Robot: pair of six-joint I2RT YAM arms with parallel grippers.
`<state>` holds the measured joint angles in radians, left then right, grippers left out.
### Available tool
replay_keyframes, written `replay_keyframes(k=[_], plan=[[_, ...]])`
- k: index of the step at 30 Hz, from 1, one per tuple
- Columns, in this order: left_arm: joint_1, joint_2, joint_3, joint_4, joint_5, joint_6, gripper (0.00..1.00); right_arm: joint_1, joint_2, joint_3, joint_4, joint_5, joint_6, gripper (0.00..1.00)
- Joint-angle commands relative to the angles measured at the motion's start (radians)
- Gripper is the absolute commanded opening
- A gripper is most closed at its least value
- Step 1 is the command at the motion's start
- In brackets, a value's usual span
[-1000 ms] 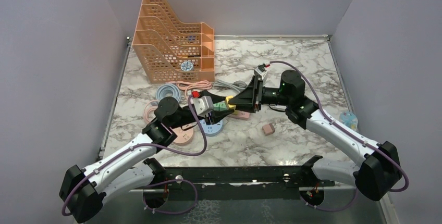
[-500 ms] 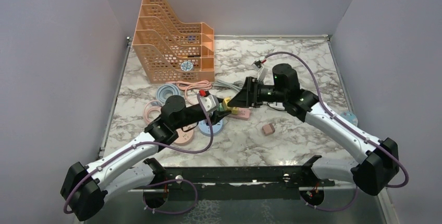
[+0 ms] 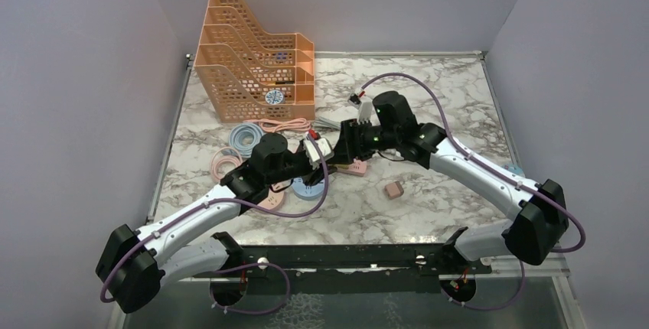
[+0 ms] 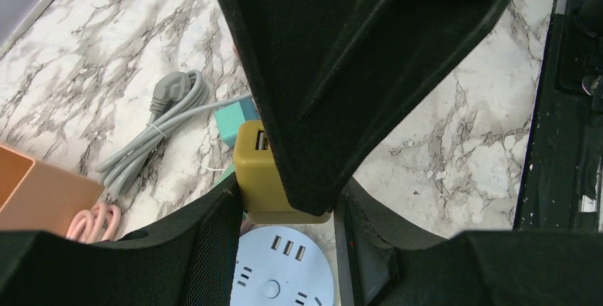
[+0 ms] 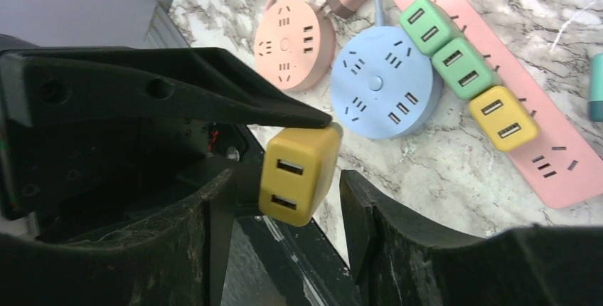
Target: Insert the plug
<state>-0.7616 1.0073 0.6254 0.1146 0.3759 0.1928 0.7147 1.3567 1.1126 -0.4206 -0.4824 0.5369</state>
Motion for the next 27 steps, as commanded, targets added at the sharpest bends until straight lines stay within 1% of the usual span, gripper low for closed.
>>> replay_keyframes(k=[1, 3, 8, 12, 14, 15, 17, 19, 23, 24, 27], plan=[[-0.002, 0.006, 0.038, -0.006, -0.010, 0.024, 0.27, 0.009, 0.035, 0.028, -0.026, 0.060, 0.005, 0.52], [-0.002, 0.008, 0.040, -0.012, -0.012, 0.028, 0.27, 0.010, 0.049, 0.027, -0.015, 0.060, 0.020, 0.47], [-0.002, 0.014, 0.041, -0.019, -0.013, 0.031, 0.27, 0.017, 0.077, 0.028, 0.011, 0.051, 0.052, 0.41], [-0.002, 0.020, 0.043, -0.022, -0.021, 0.030, 0.29, 0.017, 0.110, 0.040, 0.008, 0.018, 0.076, 0.28], [-0.002, 0.018, 0.043, -0.021, -0.035, 0.021, 0.32, 0.017, 0.128, 0.043, 0.010, -0.001, 0.080, 0.17], [-0.002, 0.016, 0.042, -0.018, -0.053, 0.013, 0.36, 0.017, 0.133, 0.046, 0.008, 0.001, 0.078, 0.11], [-0.002, 0.013, 0.042, -0.016, -0.088, -0.012, 0.45, 0.017, 0.136, 0.046, 0.012, 0.013, 0.068, 0.02], [-0.002, 0.002, 0.039, -0.018, -0.121, -0.031, 0.56, 0.017, 0.132, 0.051, 0.013, 0.052, 0.046, 0.01], [-0.002, -0.037, 0.026, -0.026, -0.224, -0.088, 0.74, -0.001, 0.135, 0.104, -0.026, 0.169, -0.095, 0.01], [-0.002, -0.051, 0.015, -0.019, -0.254, -0.101, 0.77, -0.016, 0.139, 0.115, -0.030, 0.179, -0.130, 0.01], [-0.001, -0.103, -0.014, -0.012, -0.331, -0.140, 0.81, -0.074, 0.154, 0.147, -0.035, 0.152, -0.248, 0.01]])
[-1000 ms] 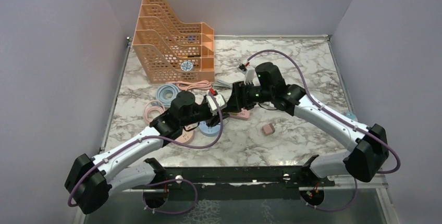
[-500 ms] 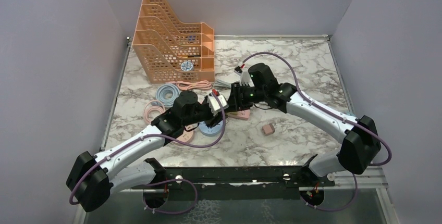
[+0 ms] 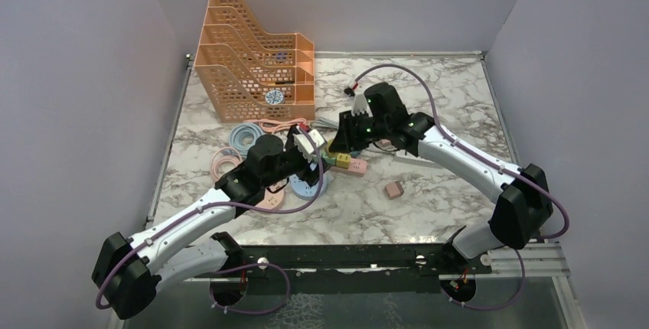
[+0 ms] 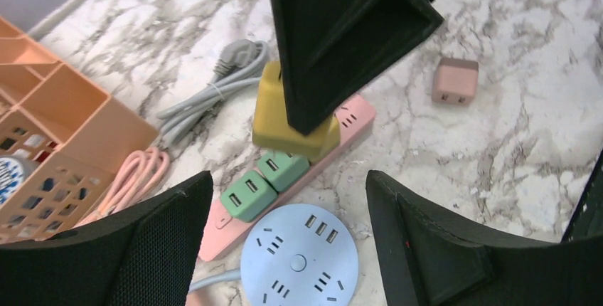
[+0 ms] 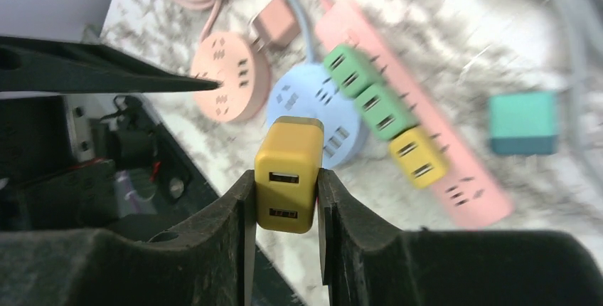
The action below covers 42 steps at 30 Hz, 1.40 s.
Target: Insert the plug
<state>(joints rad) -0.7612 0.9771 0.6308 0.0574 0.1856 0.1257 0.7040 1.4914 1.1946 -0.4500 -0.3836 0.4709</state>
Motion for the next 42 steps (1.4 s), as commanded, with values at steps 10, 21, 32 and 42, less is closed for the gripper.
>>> replay_keyframes(k=[10, 21, 32, 42], plan=[[-0.001, -0.193, -0.062, 0.009, -0.323, -0.238, 0.84, -0.198, 0.021, 0.063, -0.064, -0.070, -0.532, 0.01], [-0.001, -0.279, -0.097, -0.047, -0.450, -0.383, 0.84, -0.214, 0.032, 0.051, -0.242, -0.048, -0.858, 0.01], [-0.001, -0.295, -0.043, -0.177, -0.540, -0.433, 0.84, -0.213, 0.123, 0.037, -0.305, -0.085, -0.980, 0.01], [-0.001, -0.287, -0.046, -0.174, -0.554, -0.428, 0.84, -0.199, 0.195, 0.060, -0.327, -0.140, -1.032, 0.01]])
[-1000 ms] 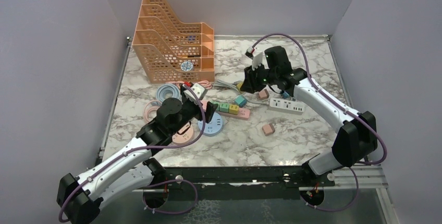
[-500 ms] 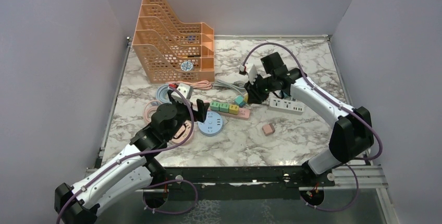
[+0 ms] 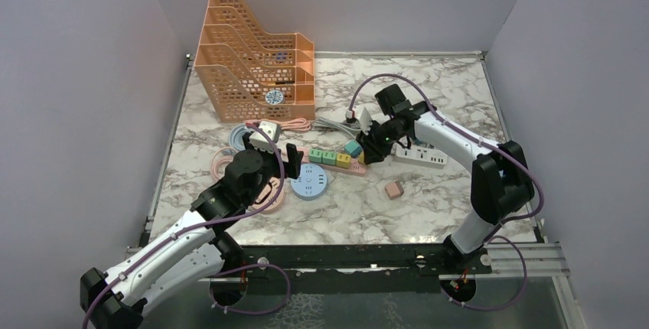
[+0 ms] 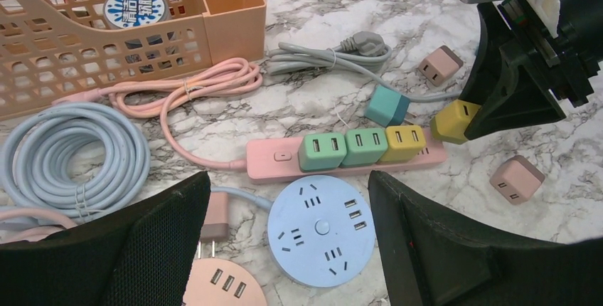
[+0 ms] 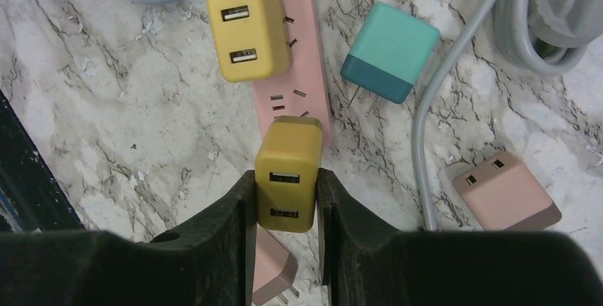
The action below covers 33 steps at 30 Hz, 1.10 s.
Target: Insert the plug
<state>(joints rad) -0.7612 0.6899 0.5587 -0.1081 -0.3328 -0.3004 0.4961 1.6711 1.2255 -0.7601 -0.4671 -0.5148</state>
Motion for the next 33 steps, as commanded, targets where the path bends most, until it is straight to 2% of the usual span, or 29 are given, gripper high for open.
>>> replay_keyframes(k=[1, 10, 28, 33], plan=[[-0.001, 0.000, 0.026, -0.007, -0.036, -0.002, 0.84, 0.010, 0.018, 0.029, -0.016, -0.060, -0.049, 0.01], [-0.001, 0.018, 0.027, 0.001, -0.037, 0.000, 0.84, 0.022, 0.056, 0.035, 0.018, -0.132, -0.058, 0.01], [-0.001, 0.034, 0.019, 0.023, -0.041, 0.030, 0.84, 0.034, 0.082, 0.001, 0.023, -0.027, -0.145, 0.01], [-0.001, 0.043, 0.019, 0.030, -0.041, 0.043, 0.84, 0.048, 0.092, 0.005, 0.025, 0.042, -0.160, 0.01]])
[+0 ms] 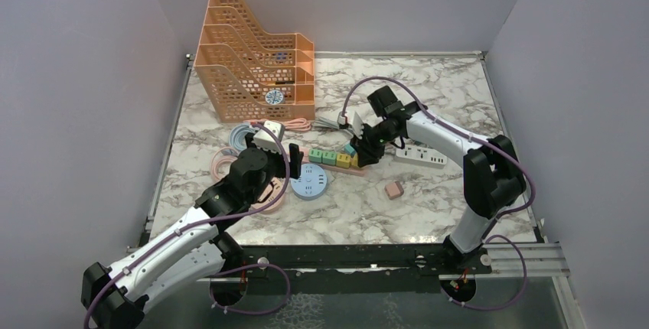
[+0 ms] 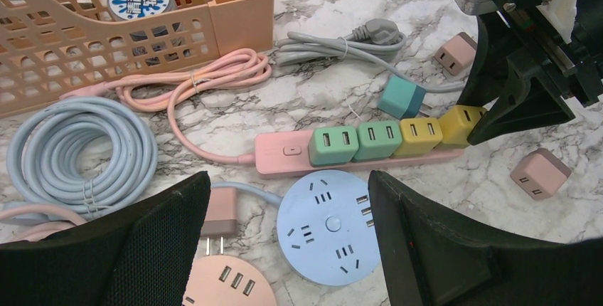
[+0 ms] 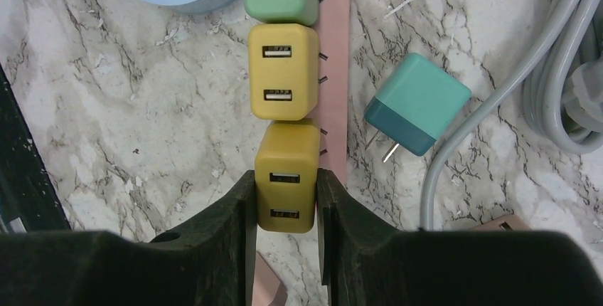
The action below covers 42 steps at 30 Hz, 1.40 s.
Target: Insert the plug
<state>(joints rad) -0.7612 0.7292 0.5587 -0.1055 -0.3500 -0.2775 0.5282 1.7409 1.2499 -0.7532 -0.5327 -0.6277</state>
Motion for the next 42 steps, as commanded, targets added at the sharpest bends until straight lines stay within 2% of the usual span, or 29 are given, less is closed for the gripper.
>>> replay_keyframes(k=[1, 11, 24, 33, 42], plan=[[-0.001, 0.005, 0.020, 0.028, -0.026, 0.022, 0.84, 0.018, 0.021, -0.023, 0.024, 0.116, -0.048, 0.01], [-0.001, -0.017, 0.023, 0.025, -0.024, 0.040, 0.84, 0.055, 0.074, -0.082, 0.080, 0.220, -0.049, 0.01], [-0.001, -0.034, 0.013, 0.019, -0.050, 0.048, 0.84, 0.059, 0.078, -0.181, 0.139, 0.284, -0.053, 0.01], [-0.001, -0.020, -0.002, 0.109, -0.061, 0.043, 0.84, 0.073, -0.028, -0.385, 0.317, 0.394, -0.034, 0.01], [-0.001, 0.002, 0.013, 0.091, -0.078, 0.064, 0.84, 0.075, 0.078, -0.351, 0.230, 0.301, -0.034, 0.01]])
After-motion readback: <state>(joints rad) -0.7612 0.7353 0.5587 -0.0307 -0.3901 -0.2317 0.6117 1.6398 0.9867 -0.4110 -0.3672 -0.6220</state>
